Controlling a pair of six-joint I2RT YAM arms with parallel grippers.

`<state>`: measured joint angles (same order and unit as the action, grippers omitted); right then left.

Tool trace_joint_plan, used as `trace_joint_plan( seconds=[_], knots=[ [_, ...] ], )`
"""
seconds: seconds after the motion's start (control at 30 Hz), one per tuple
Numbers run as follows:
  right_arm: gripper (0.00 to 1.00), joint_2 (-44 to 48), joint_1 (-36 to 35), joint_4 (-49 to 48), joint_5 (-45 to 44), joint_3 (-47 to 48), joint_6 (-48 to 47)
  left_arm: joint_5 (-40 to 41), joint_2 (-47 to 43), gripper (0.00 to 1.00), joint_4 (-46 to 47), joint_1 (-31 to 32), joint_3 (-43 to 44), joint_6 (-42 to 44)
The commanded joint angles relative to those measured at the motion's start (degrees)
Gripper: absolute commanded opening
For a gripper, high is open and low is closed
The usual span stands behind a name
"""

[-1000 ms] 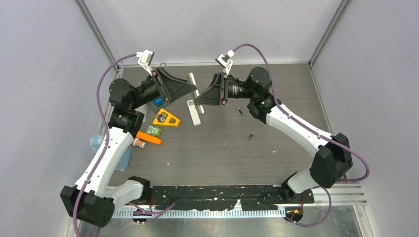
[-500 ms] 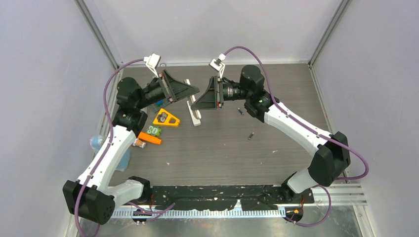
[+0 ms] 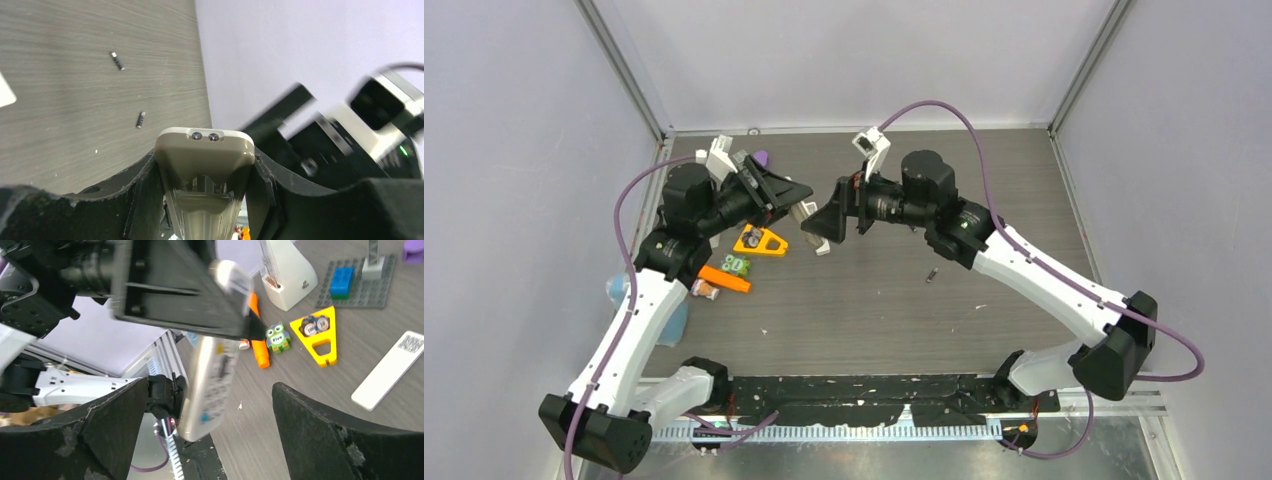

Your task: Load the batteries into the remote control

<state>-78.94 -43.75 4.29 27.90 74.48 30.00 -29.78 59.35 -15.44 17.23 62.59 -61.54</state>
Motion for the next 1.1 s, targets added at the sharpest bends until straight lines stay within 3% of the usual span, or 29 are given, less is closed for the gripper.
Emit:
trace_joint_plan(
  seconds=[0.0, 0.1, 0.43, 0.6, 0.63, 0.7, 0.77, 0.87, 0.97, 1.07],
  knots=[
    [0.99, 2.4, -7.5, 7.6, -18.3, 6.1, -13.5, 8.1, -2.7, 0.00, -7.9, 0.1, 2.8, -2.5],
    [0.97, -0.4, -11.0, 11.2, -23.0, 8.7, -16.2, 9.4, -2.9, 0.00, -9.2, 0.0, 3.1, -3.4],
    [0.70, -6.6, -14.1, 13.7, -31.5, 12.0, -10.7, 8.0, -3.3, 0.00, -9.8, -0.1, 2.2, -5.4],
    [0.43, -7.1, -14.1, 13.6, -31.5, 12.6, -9.0, 7.0, -3.7, 0.00, -8.5, -0.1, 1.6, -5.1],
    [0.40, -6.9, -14.1, 13.4, -30.7, 12.6, -9.0, 6.0, -3.6, 0.06, -7.7, -0.1, 1.9, -4.2],
    [0.27, -6.3, -13.9, 13.1, -29.4, 12.6, -9.2, 3.5, -3.3, 0.29, -5.5, -0.1, 3.1, -0.9],
    [0.21, -5.2, -12.8, 13.3, -25.9, 12.7, -10.0, -0.4, -3.1, 0.49, -3.4, -0.3, 5.3, 4.3],
    [0.17, -2.3, -9.1, 10.7, -12.1, 10.8, -9.1, -4.6, -4.5, 0.74, -1.9, -0.4, 7.7, 12.1],
    [0.17, 0.6, -3.9, 4.2, 3.5, 6.9, -7.5, -7.5, -6.3, 0.82, 0.4, -1.5, 7.4, 16.6],
    [0.18, 1.2, -2.0, 4.0, 16.7, 6.3, -8.7, -15.2, -6.5, 0.82, 3.5, -3.1, 7.4, 18.2]
  ],
)
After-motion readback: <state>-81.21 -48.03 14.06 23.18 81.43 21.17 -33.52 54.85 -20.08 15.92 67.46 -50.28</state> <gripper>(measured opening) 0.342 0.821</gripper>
